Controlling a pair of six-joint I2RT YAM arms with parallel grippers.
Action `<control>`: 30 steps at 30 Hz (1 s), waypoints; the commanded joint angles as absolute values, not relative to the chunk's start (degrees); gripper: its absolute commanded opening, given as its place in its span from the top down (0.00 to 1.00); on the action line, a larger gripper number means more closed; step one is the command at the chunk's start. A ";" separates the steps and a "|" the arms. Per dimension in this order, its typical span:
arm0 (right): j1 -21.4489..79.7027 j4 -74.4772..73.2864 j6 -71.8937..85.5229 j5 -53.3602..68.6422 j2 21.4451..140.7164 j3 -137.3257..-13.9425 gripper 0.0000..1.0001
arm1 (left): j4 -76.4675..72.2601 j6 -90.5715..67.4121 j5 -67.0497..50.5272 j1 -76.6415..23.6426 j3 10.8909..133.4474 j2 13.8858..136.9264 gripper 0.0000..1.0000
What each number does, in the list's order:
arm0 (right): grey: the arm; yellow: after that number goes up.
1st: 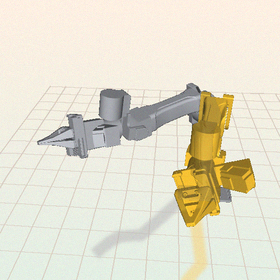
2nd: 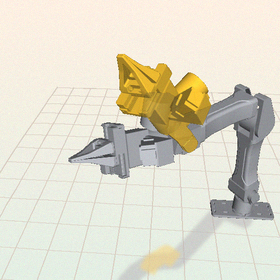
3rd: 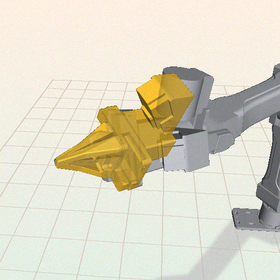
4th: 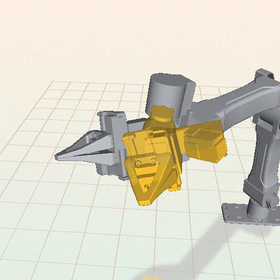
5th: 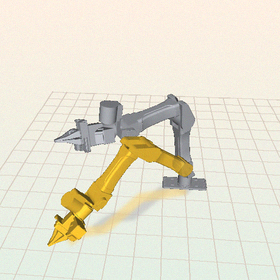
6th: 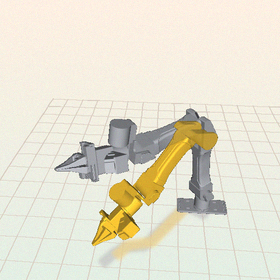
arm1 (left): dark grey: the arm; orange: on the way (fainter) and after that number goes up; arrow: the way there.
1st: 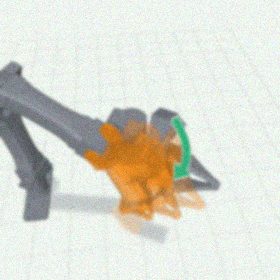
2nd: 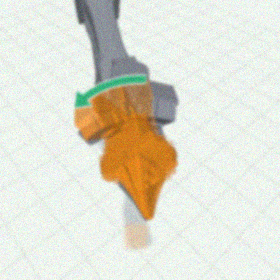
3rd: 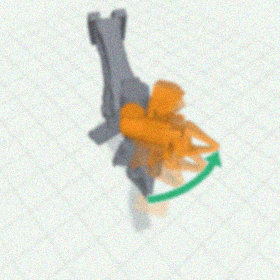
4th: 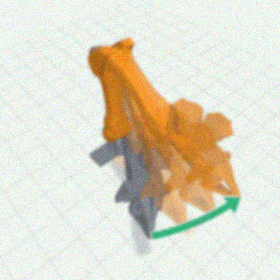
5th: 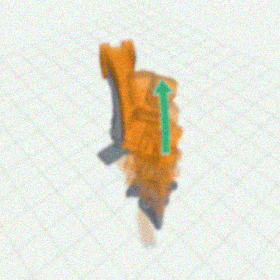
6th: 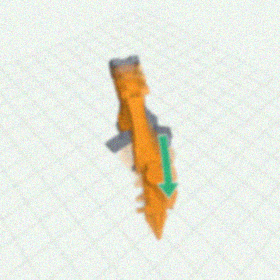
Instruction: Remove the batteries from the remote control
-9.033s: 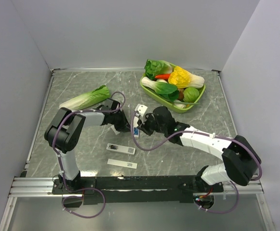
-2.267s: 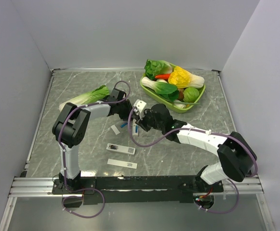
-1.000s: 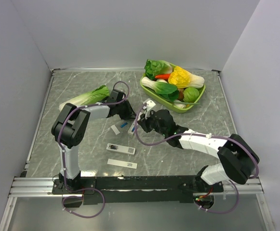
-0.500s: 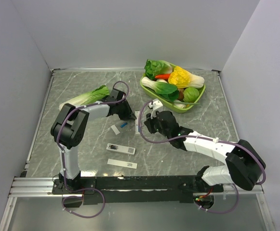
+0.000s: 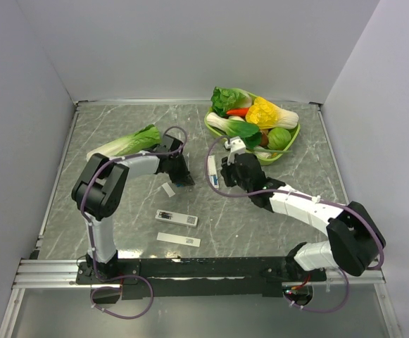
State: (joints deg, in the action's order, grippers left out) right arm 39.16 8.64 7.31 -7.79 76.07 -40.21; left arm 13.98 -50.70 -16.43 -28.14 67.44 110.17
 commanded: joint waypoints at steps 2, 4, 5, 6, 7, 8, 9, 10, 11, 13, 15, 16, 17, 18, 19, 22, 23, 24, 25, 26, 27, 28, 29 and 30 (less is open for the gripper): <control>35.95 1.40 4.57 -7.04 79.71 -42.45 1.00 | 19.16 -50.45 -15.29 -28.83 66.09 106.97 0.90; 35.51 3.06 5.18 -5.02 79.89 -41.49 1.00 | 18.72 -50.62 -15.47 -28.92 65.66 106.53 0.90; 35.51 3.34 5.36 -4.49 79.98 -41.22 1.00 | 18.46 -50.71 -15.64 -29.00 65.13 106.00 0.90; 35.33 3.43 5.45 -4.13 80.07 -41.22 1.00 | 18.11 -50.71 -15.73 -29.00 64.95 105.65 0.90; 34.90 3.69 5.54 -3.09 80.16 -41.13 1.00 | 17.50 -50.80 -15.82 -29.00 64.69 105.38 0.90; 34.63 4.21 5.62 -2.29 80.16 -40.96 1.00 | 16.97 -50.71 -16.34 -29.00 64.69 104.86 0.89; 34.19 4.83 5.97 -1.50 79.98 -40.26 1.00 | 16.53 -50.63 -16.61 -29.00 64.77 104.77 0.89; 33.75 5.44 6.15 -0.36 79.63 -39.82 1.00 | 16.26 -50.54 -16.87 -29.00 64.95 104.59 0.88; 33.66 6.49 6.33 0.00 79.54 -39.55 1.00 | 15.48 -50.54 -17.14 -29.00 65.30 104.50 0.87; 33.57 7.03 6.42 1.67 79.80 -38.76 1.00 | 14.68 -50.54 -17.40 -29.00 65.65 104.50 0.86; 33.66 8.51 6.68 2.98 79.98 -37.71 1.00 | 14.50 -50.10 -17.66 -29.00 66.97 105.20 0.85; 33.66 9.05 6.94 3.51 80.15 -37.36 1.00 | 14.33 -49.84 -17.67 -29.00 67.49 105.81 0.85; 33.66 9.57 7.12 4.39 80.24 -36.74 1.00 | 14.15 -49.75 -17.84 -29.00 68.11 106.17 0.85; 33.49 10.45 7.64 4.66 80.51 -36.48 1.00 | 13.98 -49.75 -17.93 -29.00 68.29 106.52 0.85; 33.40 10.89 7.82 5.35 80.68 -36.30 1.00 | 13.80 -49.66 -18.10 -29.00 68.38 107.31 0.85; 33.14 12.91 9.14 6.68 80.68 -34.98 1.00 | 12.92 -49.83 -19.16 -28.92 68.64 109.33 0.86; 32.96 13.44 10.01 7.11 80.68 -34.46 1.00 | 12.83 -49.83 -19.33 -29.00 68.82 109.77 0.86; 32.44 13.88 10.37 8.25 80.60 -34.11 1.00 | 12.57 -49.92 -19.42 -28.92 68.82 110.21 0.86; 32.26 14.76 10.63 8.61 80.60 -33.84 1.00 | 12.39 -49.83 -19.60 -29.00 68.91 111.08 0.86; 32.08 15.11 11.24 8.96 80.51 -33.32 1.00 | 12.22 -49.75 -19.69 -29.00 68.99 111.44 0.86; 31.91 15.47 11.34 9.23 80.42 -33.05 1.00 | 12.04 -49.66 -19.69 -29.00 69.17 111.79 0.86; 31.90 15.82 11.51 9.40 80.42 -32.87 1.00 | 11.95 -49.57 -19.69 -28.92 69.17 112.32 0.86; 31.73 16.08 11.77 9.58 80.42 -32.61 1.00 | 11.78 -49.40 -19.51 -29.00 69.52 112.67 0.87; 31.47 16.34 12.04 10.02 80.42 -32.43 1.00 | 11.69 -49.31 -19.51 -28.92 69.70 112.85 0.87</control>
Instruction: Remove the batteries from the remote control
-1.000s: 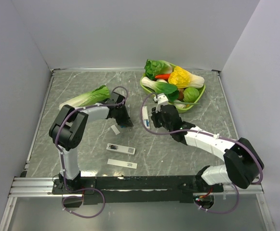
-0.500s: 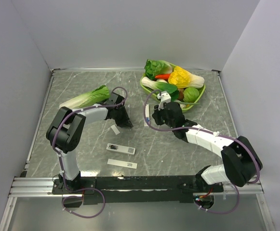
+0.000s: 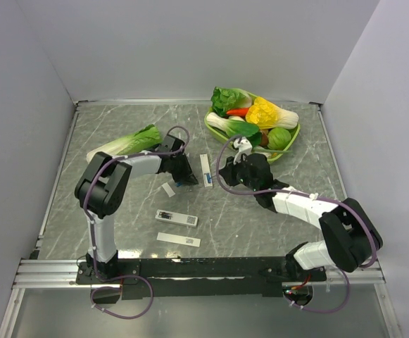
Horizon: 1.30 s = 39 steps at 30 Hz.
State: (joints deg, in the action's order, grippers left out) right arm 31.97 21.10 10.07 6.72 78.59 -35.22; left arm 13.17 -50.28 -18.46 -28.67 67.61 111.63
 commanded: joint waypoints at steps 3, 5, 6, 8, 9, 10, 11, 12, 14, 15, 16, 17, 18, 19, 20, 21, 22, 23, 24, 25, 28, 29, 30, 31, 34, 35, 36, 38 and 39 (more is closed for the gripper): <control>30.76 17.75 13.01 10.98 80.51 -31.56 1.00 | 10.37 -49.48 -20.13 -28.92 69.61 113.47 0.87; 29.97 19.50 13.97 12.30 80.51 -30.51 1.00 | 10.28 -49.48 -20.30 -28.92 69.87 114.08 0.87; 29.62 20.38 14.32 12.91 80.59 -30.06 1.00 | 10.28 -49.40 -20.22 -28.92 69.96 114.34 0.87; 28.74 22.14 15.46 14.32 80.95 -29.01 1.00 | 10.46 -49.48 -20.21 -28.92 70.14 114.78 0.88; 28.39 22.93 15.73 14.76 81.03 -28.66 1.00 | 10.37 -49.48 -20.04 -28.92 70.14 114.87 0.88; 27.78 23.46 16.43 15.55 81.12 -27.87 1.00 | 10.46 -49.48 -20.04 -28.92 70.14 114.87 0.88; 27.43 24.42 16.70 15.82 81.21 -27.69 1.00 | 10.72 -49.48 -19.60 -28.92 70.05 114.79 0.88; 27.25 24.69 16.79 15.91 81.21 -27.34 1.00 | 11.07 -49.48 -19.25 -28.92 70.14 114.26 0.88; 27.07 25.05 16.79 16.08 81.04 -26.98 1.00 | 12.38 -49.48 -17.50 -28.74 70.22 113.47 0.88; 26.98 24.96 16.79 15.91 80.86 -26.90 1.00 | 12.74 -49.40 -17.06 -28.57 70.31 112.68 0.87; 26.98 24.79 16.61 15.91 80.69 -26.72 1.00 | 12.92 -49.57 -16.79 -27.96 70.05 112.33 0.87; 26.98 24.79 16.61 15.82 80.34 -26.81 1.00 | 13.35 -50.09 -16.79 -27.51 70.05 111.89 0.87; 26.98 24.52 16.44 15.73 80.16 -26.81 1.00 | 13.45 -50.27 -16.87 -27.16 69.96 111.28 0.86; 26.81 24.43 16.35 15.82 80.07 -26.81 1.00 | 13.45 -50.53 -16.96 -26.46 69.79 111.01 0.84; 26.72 24.17 16.26 15.73 79.98 -26.89 1.00 | 13.45 -50.80 -17.05 -26.19 69.70 110.66 0.82; 26.72 24.00 16.17 15.73 79.98 -26.98 1.00 | 13.19 -50.89 -17.05 -25.93 69.52 109.96 0.80; 26.81 23.99 16.08 15.73 79.98 -26.98 1.00 | 12.92 -50.98 -17.05 -25.67 69.43 109.60 0.78; 26.81 23.99 16.08 15.82 79.98 -26.98 1.00 | 12.75 -51.24 -16.96 -25.66 69.43 109.34 0.77; 26.81 23.99 16.00 15.82 79.89 -27.07 1.00 | 12.31 -51.33 -17.14 -25.66 69.43 108.81 0.77; 26.81 23.91 15.91 15.82 80.15 -27.16 1.00 | 12.13 -51.59 -17.14 -25.66 69.43 108.72 0.75; 26.81 23.56 15.73 16.08 80.33 -27.51 1.00 | 9.77 -51.85 -18.10 -25.66 69.08 108.11 0.73; 26.72 23.55 15.65 16.00 80.33 -27.51 1.00 | 8.71 -52.03 -18.71 -25.66 68.82 107.93 0.73; 26.81 23.47 15.73 15.91 80.33 -27.51 1.00 | 7.57 -52.12 -19.33 -25.66 68.30 107.76 0.72; 26.72 23.38 15.47 15.82 80.42 -27.60 1.00 | 5.56 -52.29 -20.99 -25.66 68.12 107.67 0.72; 26.72 23.20 15.29 15.91 80.51 -27.86 1.00 | 3.52 -51.77 -22.50 -26.01 68.29 107.93 0.71; 26.72 23.20 15.38 15.91 80.51 -27.95 1.00 | 3.60 -51.51 -22.76 -26.10 68.64 108.80 0.71; 26.81 23.20 15.38 16.08 80.68 -28.04 1.00 | 4.04 -51.24 -22.59 -26.10 69.77 109.50 0.72; 26.81 23.47 15.47 16.35 81.12 -28.04 1.00 | 5.00 -50.54 -22.50 -26.10 70.92 111.61 0.73; 26.72 23.55 15.56 16.43 81.21 -28.04 1.00 | 5.10 -50.45 -22.50 -26.10 71.71 112.32 0.74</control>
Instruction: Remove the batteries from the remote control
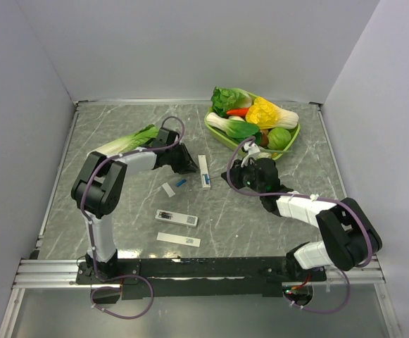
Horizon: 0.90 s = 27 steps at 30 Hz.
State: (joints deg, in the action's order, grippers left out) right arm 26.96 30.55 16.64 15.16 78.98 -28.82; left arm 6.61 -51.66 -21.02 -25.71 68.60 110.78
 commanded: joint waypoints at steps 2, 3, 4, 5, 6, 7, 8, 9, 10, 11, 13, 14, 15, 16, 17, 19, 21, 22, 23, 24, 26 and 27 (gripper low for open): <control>26.72 23.38 15.47 16.35 81.30 -28.12 1.00 | 5.10 -50.36 -22.41 -26.10 72.24 114.07 0.75; 26.72 23.29 15.38 16.35 81.30 -28.21 1.00 | 5.01 -50.27 -22.50 -26.10 72.33 114.60 0.75; 26.72 23.29 15.38 16.35 81.21 -28.30 1.00 | 4.84 -50.01 -22.67 -26.10 72.42 115.13 0.75; 26.72 23.29 15.29 16.43 81.21 -28.30 1.00 | 3.96 -49.75 -23.11 -26.10 72.51 116.01 0.75; 26.72 23.03 15.21 16.35 81.12 -28.39 1.00 | 3.87 -49.57 -23.64 -26.10 72.51 116.36 0.76; 26.72 23.03 15.12 16.35 81.12 -28.39 1.00 | 3.78 -49.57 -23.82 -26.10 72.51 116.63 0.75; 26.81 23.03 15.12 16.17 81.12 -28.30 1.00 | 3.61 -49.48 -23.64 -26.10 72.34 116.72 0.76; 26.72 22.94 14.94 16.17 81.04 -28.39 1.00 | 3.69 -49.48 -23.03 -26.10 72.33 116.72 0.76; 26.72 23.03 14.94 16.17 81.21 -28.39 1.00 | 3.87 -49.40 -22.77 -26.10 72.33 116.72 0.76; 26.72 23.11 14.94 16.17 81.30 -28.48 1.00 | 4.30 -49.31 -22.42 -26.10 72.68 116.98 0.76; 26.72 24.17 15.12 16.61 81.65 -28.21 1.00 | 5.19 -49.22 -22.24 -26.10 72.95 117.33 0.76; 26.72 24.43 15.20 16.70 81.82 -28.04 1.00 | 5.19 -49.22 -22.24 -26.10 72.78 117.51 0.76; 26.63 24.61 15.21 16.87 82.00 -27.78 1.00 | 5.19 -49.22 -22.24 -26.10 72.69 117.60 0.76; 26.46 25.65 15.12 16.96 82.09 -27.51 1.00 | 5.27 -49.22 -21.89 -26.02 72.69 117.60 0.76; 26.37 26.36 15.38 17.22 82.18 -26.81 1.00 | 5.45 -49.31 -21.71 -26.10 72.69 117.86 0.76; 25.14 28.81 15.82 19.49 82.27 -25.58 1.00 | 6.06 -49.31 -21.45 -26.10 72.86 118.21 0.77; 24.09 33.56 17.13 21.26 82.70 -23.83 1.00 | 6.06 -49.66 -21.45 -26.10 72.51 118.56 0.77; 23.30 34.44 17.23 22.75 82.88 -23.56 1.00 | 5.63 -49.75 -21.45 -26.10 72.25 118.65 0.77; 23.12 35.32 17.14 22.76 82.88 -23.29 1.00 | 5.36 -49.83 -21.62 -26.10 71.72 118.57 0.77; 22.94 35.24 16.88 22.50 82.62 -23.12 1.00 | 5.36 -50.10 -21.62 -26.10 71.46 118.56 0.77; 22.41 35.94 16.87 22.76 82.62 -22.68 1.00 | 5.36 -50.10 -21.53 -26.10 71.11 118.39 0.78; 22.15 36.30 17.05 23.02 82.53 -22.59 1.00 | 5.27 -50.36 -21.53 -26.10 70.93 118.30 0.78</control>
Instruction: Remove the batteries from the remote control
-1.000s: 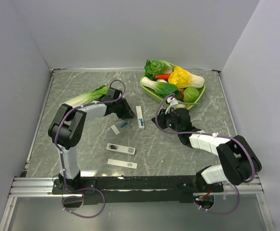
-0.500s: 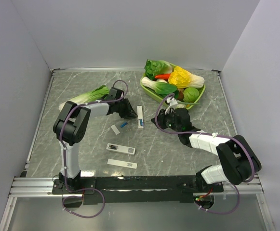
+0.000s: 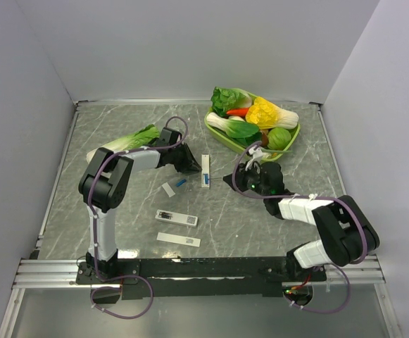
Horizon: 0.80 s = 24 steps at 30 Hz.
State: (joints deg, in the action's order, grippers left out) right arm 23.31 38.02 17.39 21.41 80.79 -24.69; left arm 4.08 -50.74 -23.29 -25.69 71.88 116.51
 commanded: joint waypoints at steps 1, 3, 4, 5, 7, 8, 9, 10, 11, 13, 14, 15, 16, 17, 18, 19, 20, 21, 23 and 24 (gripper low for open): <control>21.89 36.73 17.14 23.20 82.44 -22.33 1.00 | 5.27 -50.36 -21.53 -26.10 70.84 118.30 0.78; 21.62 37.26 17.23 23.47 82.27 -22.15 1.00 | 4.92 -50.62 -21.71 -26.10 70.40 118.21 0.78; 21.62 37.35 17.23 23.64 82.35 -22.06 1.00 | 4.92 -50.62 -21.71 -26.10 70.23 118.04 0.78; 21.53 37.70 17.40 23.90 82.35 -21.71 1.00 | 5.01 -50.63 -21.62 -26.10 70.14 117.95 0.79; 21.27 39.63 17.58 24.60 82.44 -21.27 1.00 | 5.18 -50.63 -21.45 -26.10 70.05 117.86 0.79; 21.01 40.60 18.01 25.04 82.62 -20.75 1.00 | 5.19 -50.63 -21.36 -26.10 70.05 117.86 0.79; 20.92 42.52 18.10 26.79 83.05 -20.66 1.00 | 5.62 -50.63 -21.10 -26.10 70.14 118.04 0.79; 20.83 43.41 18.45 27.42 83.40 -20.48 1.00 | 5.54 -50.63 -21.09 -26.10 70.14 118.04 0.79; 20.57 44.03 19.07 27.94 83.67 -20.13 1.00 | 5.62 -50.63 -21.09 -26.10 70.14 118.12 0.79; 19.95 47.00 19.68 29.18 84.55 -19.60 1.00 | 5.80 -50.63 -21.01 -26.10 70.22 118.30 0.80; 19.78 47.98 20.30 29.61 84.90 -19.08 1.00 | 5.80 -50.63 -21.09 -26.10 70.22 118.47 0.80; 19.43 48.51 20.56 30.14 85.42 -18.90 1.00 | 5.80 -50.45 -21.01 -26.10 70.31 118.48 0.80; 19.25 49.30 20.83 30.32 85.60 -18.81 1.00 | 5.80 -50.62 -21.01 -26.10 70.31 118.56 0.80; 19.25 49.48 20.92 30.41 85.87 -18.72 1.00 | 5.80 -50.54 -21.01 -26.10 70.40 118.65 0.80; 18.99 49.48 21.09 30.58 86.04 -18.72 1.00 | 5.80 -50.54 -21.01 -26.10 70.40 118.74 0.80; 18.98 50.35 21.35 30.85 86.22 -18.55 1.00 | 5.89 -50.54 -20.92 -26.10 70.40 118.74 0.80; 18.90 50.36 21.36 30.94 86.39 -18.54 1.00 | 5.98 -50.62 -20.92 -26.10 70.49 118.65 0.80; 18.81 50.45 21.44 31.02 86.40 -18.54 1.00 | 5.98 -50.54 -20.92 -26.10 70.49 118.57 0.80; 18.81 50.62 21.62 31.11 86.48 -18.54 1.00 | 6.15 -50.54 -20.74 -26.10 70.58 118.56 0.80; 18.63 50.45 21.62 31.11 86.48 -18.63 1.00 | 6.24 -50.45 -20.74 -26.10 70.66 118.56 0.80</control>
State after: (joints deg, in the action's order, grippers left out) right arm 19.09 50.68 20.78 28.86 85.06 -19.53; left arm 3.40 -51.77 -23.73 -25.76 71.46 116.53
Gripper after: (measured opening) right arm 0.229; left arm 0.205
